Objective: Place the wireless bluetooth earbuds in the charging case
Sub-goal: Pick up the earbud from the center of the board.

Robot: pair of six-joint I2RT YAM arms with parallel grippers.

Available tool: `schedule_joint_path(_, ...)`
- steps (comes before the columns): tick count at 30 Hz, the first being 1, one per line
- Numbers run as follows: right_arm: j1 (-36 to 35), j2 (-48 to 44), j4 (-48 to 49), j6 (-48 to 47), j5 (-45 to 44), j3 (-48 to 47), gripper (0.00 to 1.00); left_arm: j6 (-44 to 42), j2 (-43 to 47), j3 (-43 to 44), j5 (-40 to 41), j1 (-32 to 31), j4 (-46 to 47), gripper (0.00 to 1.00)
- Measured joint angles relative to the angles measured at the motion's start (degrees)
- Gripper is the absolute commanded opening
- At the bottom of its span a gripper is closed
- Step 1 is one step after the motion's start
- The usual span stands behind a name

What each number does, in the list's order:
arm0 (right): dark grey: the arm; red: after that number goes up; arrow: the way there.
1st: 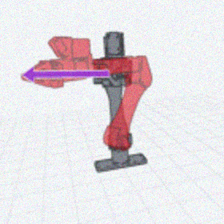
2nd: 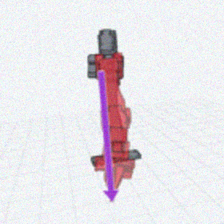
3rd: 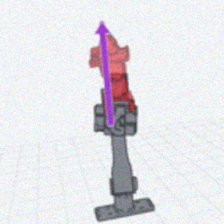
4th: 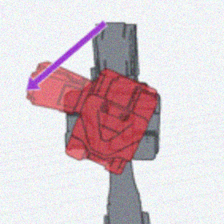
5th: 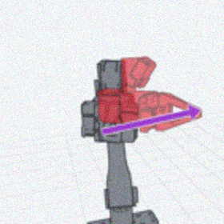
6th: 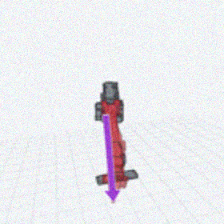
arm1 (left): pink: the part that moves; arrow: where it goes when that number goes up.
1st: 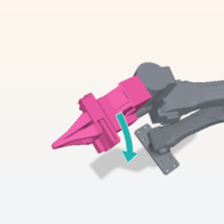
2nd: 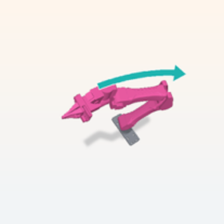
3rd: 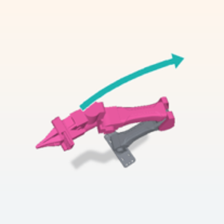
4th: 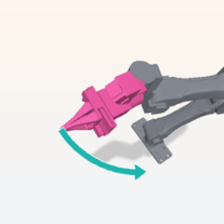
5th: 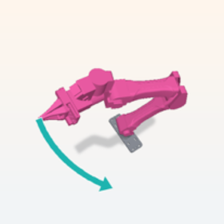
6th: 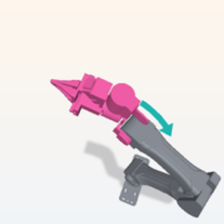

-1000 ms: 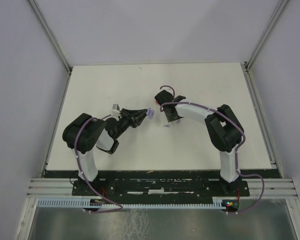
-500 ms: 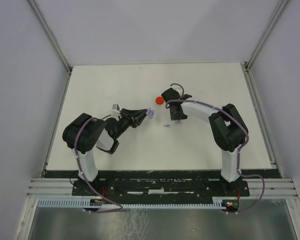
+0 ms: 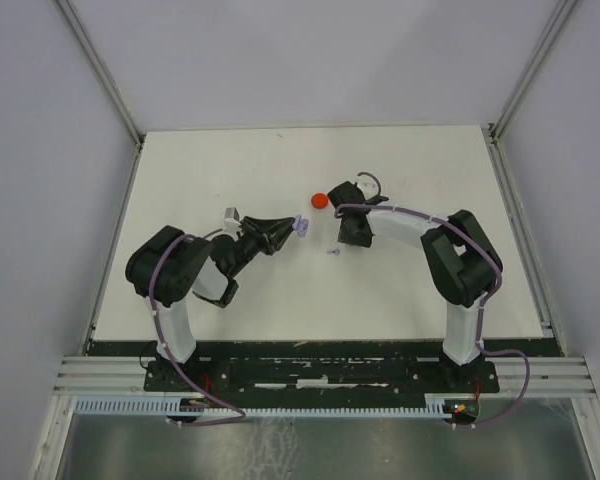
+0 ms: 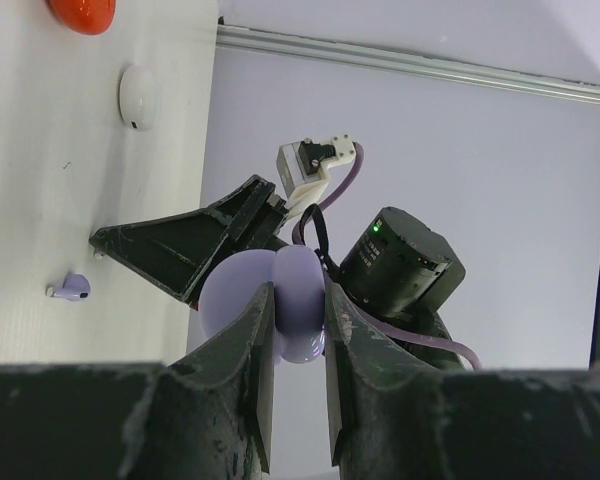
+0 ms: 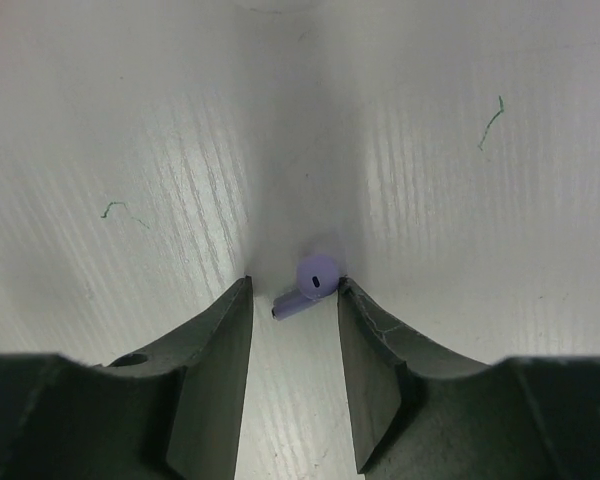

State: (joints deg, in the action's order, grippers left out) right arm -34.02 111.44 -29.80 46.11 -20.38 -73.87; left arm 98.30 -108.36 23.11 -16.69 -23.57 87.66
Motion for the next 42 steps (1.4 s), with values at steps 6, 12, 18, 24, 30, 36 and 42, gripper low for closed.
schedule_joint_path(6,0.35,-0.61,1.18,3.80,-0.24,1.01,0.46,0.00,-0.26,0.09,-0.07,0.11,0.00,0.03)
schedule_joint_path(12,0.44,-0.61,1.46,4.68,-0.66,1.01,0.46,0.00,-0.52,0.09,-0.22,0.37,0.00,0.03)
schedule_joint_path(18,0.44,-0.76,1.55,4.15,-0.87,1.36,0.45,0.00,-0.52,0.09,-0.26,0.63,0.00,0.03)
schedule_joint_path(24,0.44,-1.90,1.38,3.41,-1.88,2.99,0.44,0.00,-0.52,0.09,-0.26,0.63,0.00,0.03)
schedule_joint_path(30,0.44,-2.03,0.94,2.27,-2.34,3.21,0.44,0.00,-0.52,0.07,-0.24,0.63,0.00,0.03)
schedule_joint_path(36,0.44,-2.91,0.87,1.11,-2.34,4.26,0.44,0.00,-0.52,-0.04,-0.24,0.63,0.00,0.03)
schedule_joint_path(42,0.44,-3.89,-0.02,-0.68,-2.32,5.27,0.44,-0.02,-0.50,-0.11,-0.24,0.63,0.00,0.03)
